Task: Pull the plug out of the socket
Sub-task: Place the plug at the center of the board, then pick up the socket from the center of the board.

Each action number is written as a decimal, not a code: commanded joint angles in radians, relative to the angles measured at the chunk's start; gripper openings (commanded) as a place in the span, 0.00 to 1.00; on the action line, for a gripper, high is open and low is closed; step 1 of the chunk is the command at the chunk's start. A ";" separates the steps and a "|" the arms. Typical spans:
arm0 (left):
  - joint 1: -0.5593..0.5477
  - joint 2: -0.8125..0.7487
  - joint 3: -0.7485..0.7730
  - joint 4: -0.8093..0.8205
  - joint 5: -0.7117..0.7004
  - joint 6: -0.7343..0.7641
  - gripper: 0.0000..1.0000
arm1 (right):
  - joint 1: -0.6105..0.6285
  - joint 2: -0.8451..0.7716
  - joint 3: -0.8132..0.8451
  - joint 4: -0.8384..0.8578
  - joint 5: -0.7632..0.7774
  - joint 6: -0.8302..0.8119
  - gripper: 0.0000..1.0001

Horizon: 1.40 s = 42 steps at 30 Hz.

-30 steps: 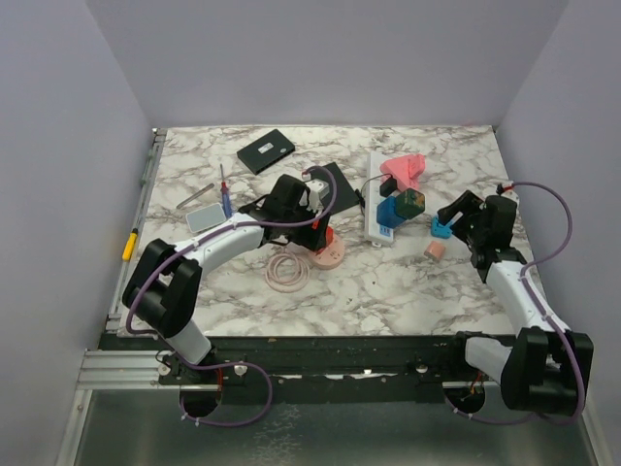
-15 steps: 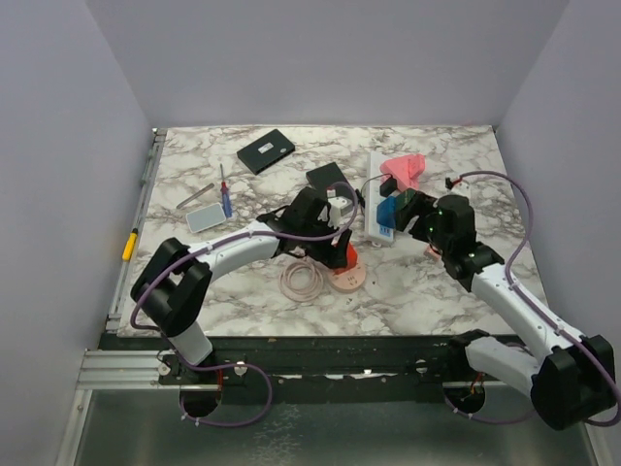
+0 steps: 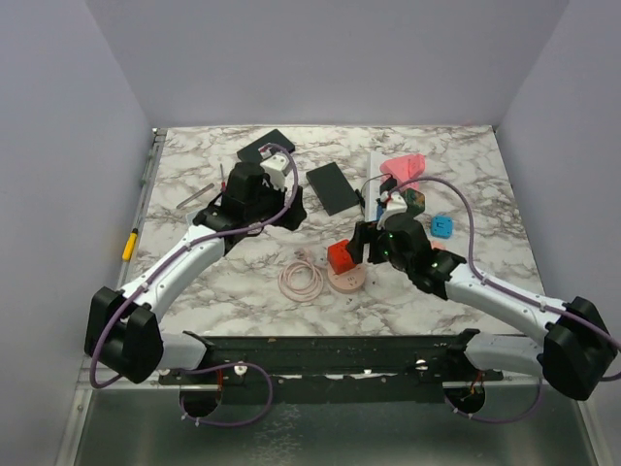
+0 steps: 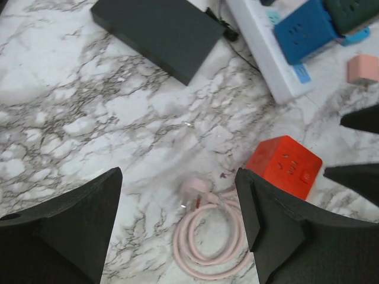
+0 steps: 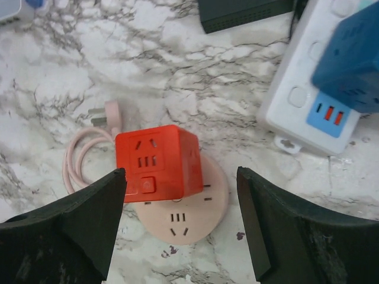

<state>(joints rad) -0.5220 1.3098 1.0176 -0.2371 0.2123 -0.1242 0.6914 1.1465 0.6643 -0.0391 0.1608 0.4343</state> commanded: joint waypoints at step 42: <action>0.076 0.008 -0.051 0.004 -0.129 -0.094 0.82 | 0.252 0.471 0.283 -0.174 0.390 0.006 0.81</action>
<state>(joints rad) -0.4461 1.3277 0.9829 -0.2367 0.1143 -0.2062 0.9314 1.5848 0.9184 -0.1379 0.4812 0.3920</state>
